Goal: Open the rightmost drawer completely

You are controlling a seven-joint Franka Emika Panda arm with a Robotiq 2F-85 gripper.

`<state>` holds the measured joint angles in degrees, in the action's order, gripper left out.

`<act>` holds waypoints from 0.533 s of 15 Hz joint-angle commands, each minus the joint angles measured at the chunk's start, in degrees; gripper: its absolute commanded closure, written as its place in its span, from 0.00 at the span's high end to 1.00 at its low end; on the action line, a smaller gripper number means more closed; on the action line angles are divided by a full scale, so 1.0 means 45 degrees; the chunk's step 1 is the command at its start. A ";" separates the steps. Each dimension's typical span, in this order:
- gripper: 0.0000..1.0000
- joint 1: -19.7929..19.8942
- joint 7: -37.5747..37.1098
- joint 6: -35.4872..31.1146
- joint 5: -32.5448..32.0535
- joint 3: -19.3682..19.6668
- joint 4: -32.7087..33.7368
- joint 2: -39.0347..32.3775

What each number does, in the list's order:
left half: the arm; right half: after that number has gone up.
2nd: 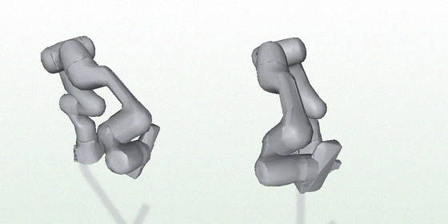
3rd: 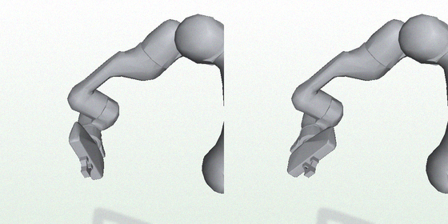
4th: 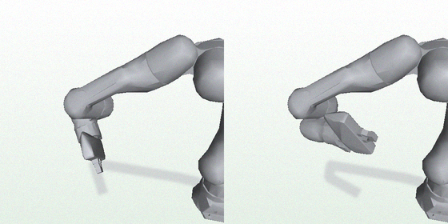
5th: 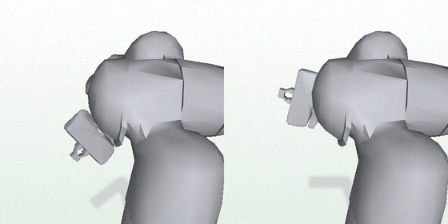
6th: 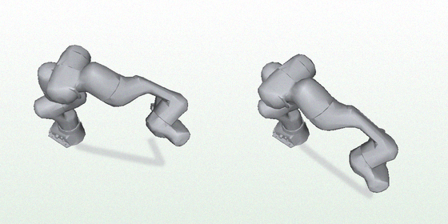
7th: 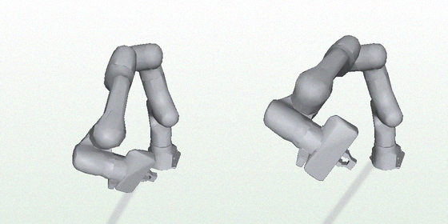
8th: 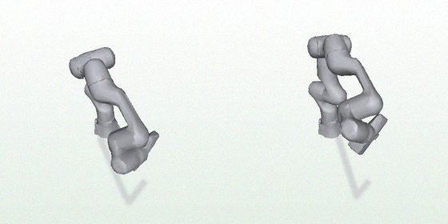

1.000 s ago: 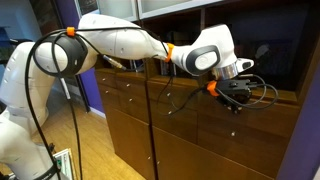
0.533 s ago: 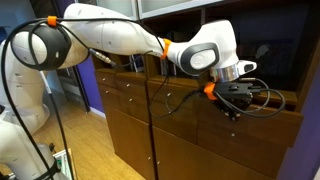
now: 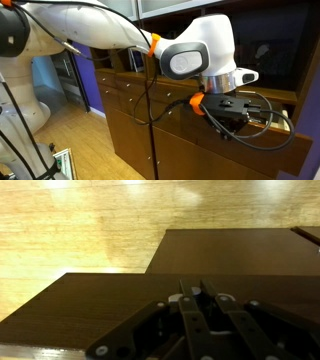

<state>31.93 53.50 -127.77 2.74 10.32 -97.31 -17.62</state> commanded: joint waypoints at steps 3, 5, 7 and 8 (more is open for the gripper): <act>0.40 -0.0184 0.0311 -0.0622 -0.0643 0.1203 -0.1877 0.0986; 0.47 -0.0354 0.0172 -0.0615 -0.0962 0.1426 -0.2150 0.1194; 0.61 -0.0407 0.0068 -0.0499 -0.1345 0.1710 -0.2418 0.1395; 0.67 -0.0459 -0.0038 -0.0244 -0.1621 0.1862 -0.2521 0.1539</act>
<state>31.17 54.70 -128.97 -1.06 16.64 -104.90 -14.16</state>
